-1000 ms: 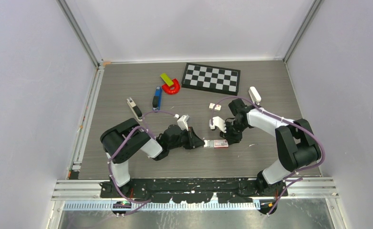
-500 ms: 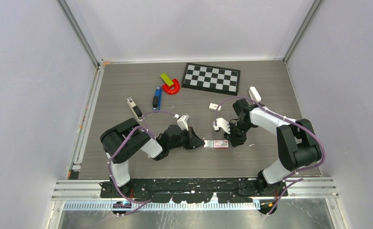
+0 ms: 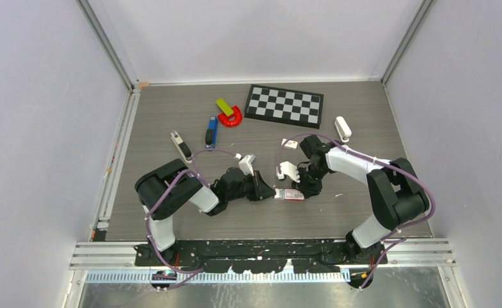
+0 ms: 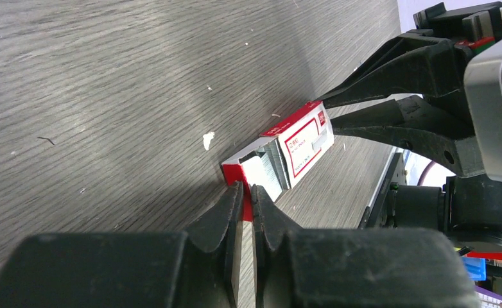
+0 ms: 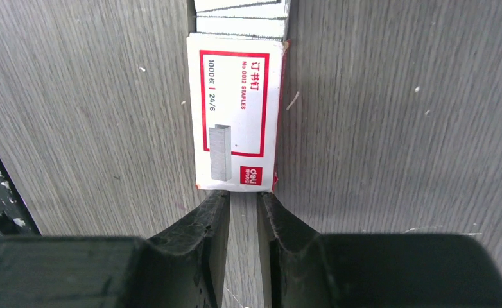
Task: Unload the staples from the stapler
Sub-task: Close the staple box at the center of the board.
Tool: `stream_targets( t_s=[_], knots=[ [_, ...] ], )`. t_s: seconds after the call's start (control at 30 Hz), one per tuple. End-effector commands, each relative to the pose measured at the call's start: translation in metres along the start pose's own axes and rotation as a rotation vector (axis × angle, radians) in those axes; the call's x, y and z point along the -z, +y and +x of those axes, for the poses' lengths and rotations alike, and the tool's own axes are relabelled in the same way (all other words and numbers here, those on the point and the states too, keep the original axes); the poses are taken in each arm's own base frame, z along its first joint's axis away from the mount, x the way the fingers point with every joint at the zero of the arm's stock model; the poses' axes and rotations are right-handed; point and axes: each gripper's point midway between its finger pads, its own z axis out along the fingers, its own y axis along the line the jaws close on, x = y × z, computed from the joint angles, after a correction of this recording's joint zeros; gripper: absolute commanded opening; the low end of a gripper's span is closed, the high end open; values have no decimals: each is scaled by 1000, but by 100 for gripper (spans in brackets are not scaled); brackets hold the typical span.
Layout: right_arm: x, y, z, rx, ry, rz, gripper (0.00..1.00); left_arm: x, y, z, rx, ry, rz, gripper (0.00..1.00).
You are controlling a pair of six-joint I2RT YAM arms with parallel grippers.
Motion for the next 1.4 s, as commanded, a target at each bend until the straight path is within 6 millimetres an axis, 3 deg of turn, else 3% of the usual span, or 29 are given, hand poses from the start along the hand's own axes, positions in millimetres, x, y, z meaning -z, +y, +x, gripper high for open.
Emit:
stream_targets(
  t_s=[0.0, 0.93, 1.37],
  knots=[
    [-8, -10, -12, -13, -20, 30, 27, -4, -12, -2, -13, 3, 40, 11],
    [-27, -10, -28, -3, 27, 46, 29, -9, -18, 0, -15, 12, 56, 10],
    [-28, -14, -23, -21, 53, 66, 34, 5, -36, -22, -59, -38, 62, 27]
  ],
)
